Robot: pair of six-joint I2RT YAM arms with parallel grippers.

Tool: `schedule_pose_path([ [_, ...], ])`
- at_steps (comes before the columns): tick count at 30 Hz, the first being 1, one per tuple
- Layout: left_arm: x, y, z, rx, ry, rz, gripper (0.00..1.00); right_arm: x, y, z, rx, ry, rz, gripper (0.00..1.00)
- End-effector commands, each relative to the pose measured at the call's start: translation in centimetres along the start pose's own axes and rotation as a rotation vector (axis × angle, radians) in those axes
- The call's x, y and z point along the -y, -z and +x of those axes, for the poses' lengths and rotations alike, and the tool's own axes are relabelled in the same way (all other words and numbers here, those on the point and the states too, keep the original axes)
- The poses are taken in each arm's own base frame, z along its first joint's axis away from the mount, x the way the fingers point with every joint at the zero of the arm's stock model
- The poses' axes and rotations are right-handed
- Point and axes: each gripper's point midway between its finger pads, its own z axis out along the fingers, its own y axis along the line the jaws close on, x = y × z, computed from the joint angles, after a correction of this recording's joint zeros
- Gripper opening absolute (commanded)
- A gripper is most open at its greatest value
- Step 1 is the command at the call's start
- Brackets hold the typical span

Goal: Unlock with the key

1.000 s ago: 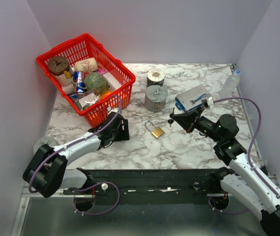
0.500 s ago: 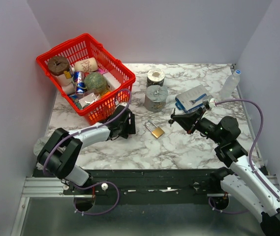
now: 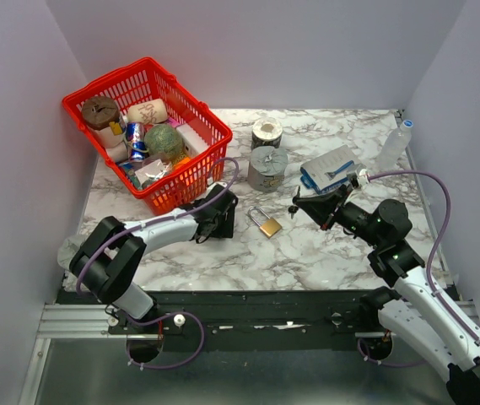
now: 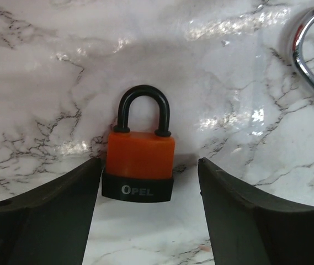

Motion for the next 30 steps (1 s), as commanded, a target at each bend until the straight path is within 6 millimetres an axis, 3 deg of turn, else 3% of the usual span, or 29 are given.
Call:
schedule_pose_path([
  [1,-2.2,0.2,0.9,-0.035,-0.03,-0.124,0.75,0.7,0.1,0.8,-0.02,-0.006,0.023,0.01],
  [7,-2.3,-0.3,0.6,-0.007,-0.029,-0.128,0.49,0.5,0.1,0.8,-0.02,-0.01,0.019,0.01],
  [11,-1.4,-0.2,-0.4,0.03,-0.071,-0.114,0.2,0.6,0.1,1.0,-0.024,-0.015,0.02,0.01],
  [14,-0.6,0.2,-1.1,0.048,-0.142,-0.141,0.06,0.6,0.1,1.0,-0.026,-0.017,0.019,0.01],
  [15,-0.6,0.6,-2.3,0.084,-0.161,-0.184,0.05,0.6,0.0,1.0,-0.025,-0.017,0.02,0.01],
  [17,-0.7,0.9,-1.7,0.059,-0.231,-0.256,0.01,0.5,0.1,1.0,-0.025,-0.018,0.017,0.01],
  [18,-0.3,1.2,-2.6,0.075,-0.241,-0.27,0.0,0.5,0.1,1.0,-0.026,-0.019,0.018,0.01],
  [20,-0.3,1.4,-2.6,0.068,-0.274,-0.311,0.0,0.5,0.1,1.0,-0.024,-0.02,0.019,0.01],
  [25,2.0,1.4,-3.0,0.083,-0.21,-0.211,0.0,0.5,0.4,0.8,-0.017,-0.013,0.029,0.01],
  [30,5.2,2.8,-4.1,0.109,-0.128,-0.045,0.0,0.6,0.8,0.7,-0.019,-0.009,0.044,0.01],
])
